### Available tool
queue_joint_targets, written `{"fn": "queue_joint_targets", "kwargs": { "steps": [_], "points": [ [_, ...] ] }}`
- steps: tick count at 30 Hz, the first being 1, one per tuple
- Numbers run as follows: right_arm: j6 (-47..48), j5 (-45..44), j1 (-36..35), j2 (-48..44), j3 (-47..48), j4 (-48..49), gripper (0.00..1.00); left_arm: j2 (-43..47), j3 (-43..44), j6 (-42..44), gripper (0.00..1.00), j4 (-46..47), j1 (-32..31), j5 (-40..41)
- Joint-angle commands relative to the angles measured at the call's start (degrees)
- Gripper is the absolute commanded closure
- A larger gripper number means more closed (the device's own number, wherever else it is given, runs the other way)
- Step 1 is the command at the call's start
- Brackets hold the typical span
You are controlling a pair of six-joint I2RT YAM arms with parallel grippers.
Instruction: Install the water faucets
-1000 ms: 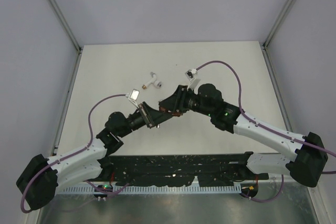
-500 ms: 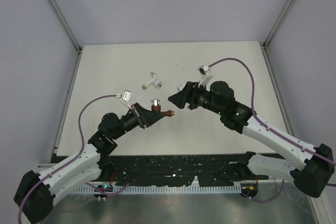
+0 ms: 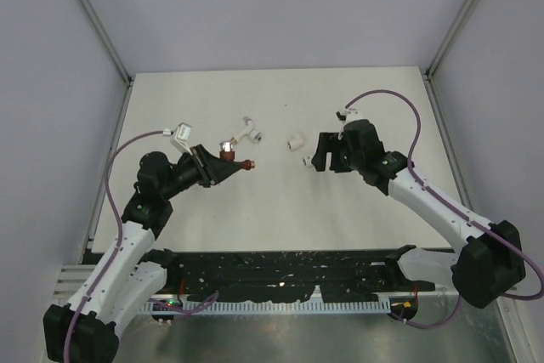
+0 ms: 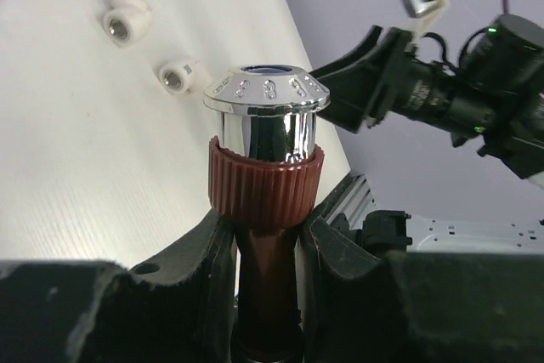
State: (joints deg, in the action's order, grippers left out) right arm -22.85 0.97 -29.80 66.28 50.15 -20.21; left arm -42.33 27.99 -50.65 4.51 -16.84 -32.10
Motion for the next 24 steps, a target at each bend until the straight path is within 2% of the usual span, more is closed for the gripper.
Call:
{"fn": "queue_joint_targets", "kwargs": {
  "steps": [1,7,13,17,21,24],
  "points": [
    [5.09,-4.22,2.99,5.25,3.45,-1.15,0.2,-2.67,7.68,5.91,1.0,-3.63,4.61,-10.52],
    [10.45,-8.0,3.87,13.6,5.22,1.56,0.23,-3.99,12.44,7.32,1.0,-1.0,9.45,-16.07],
    [13.8,-3.71,4.49,21.95,7.68,2.63,0.28,-3.12,11.3,5.83,1.0,7.7,10.6,-17.47],
    [13.71,0.5,4.49,26.25,9.26,3.68,0.32,-1.8,9.99,11.08,1.0,6.12,10.95,-17.04],
    [14.41,1.14,4.49,29.16,9.79,5.53,0.35,0.75,6.82,13.56,0.98,7.44,10.95,-16.15],
    [15.38,0.44,4.4,31.27,10.49,6.23,0.36,1.54,7.08,16.02,1.0,4.11,10.87,-15.46]
  ]
}}
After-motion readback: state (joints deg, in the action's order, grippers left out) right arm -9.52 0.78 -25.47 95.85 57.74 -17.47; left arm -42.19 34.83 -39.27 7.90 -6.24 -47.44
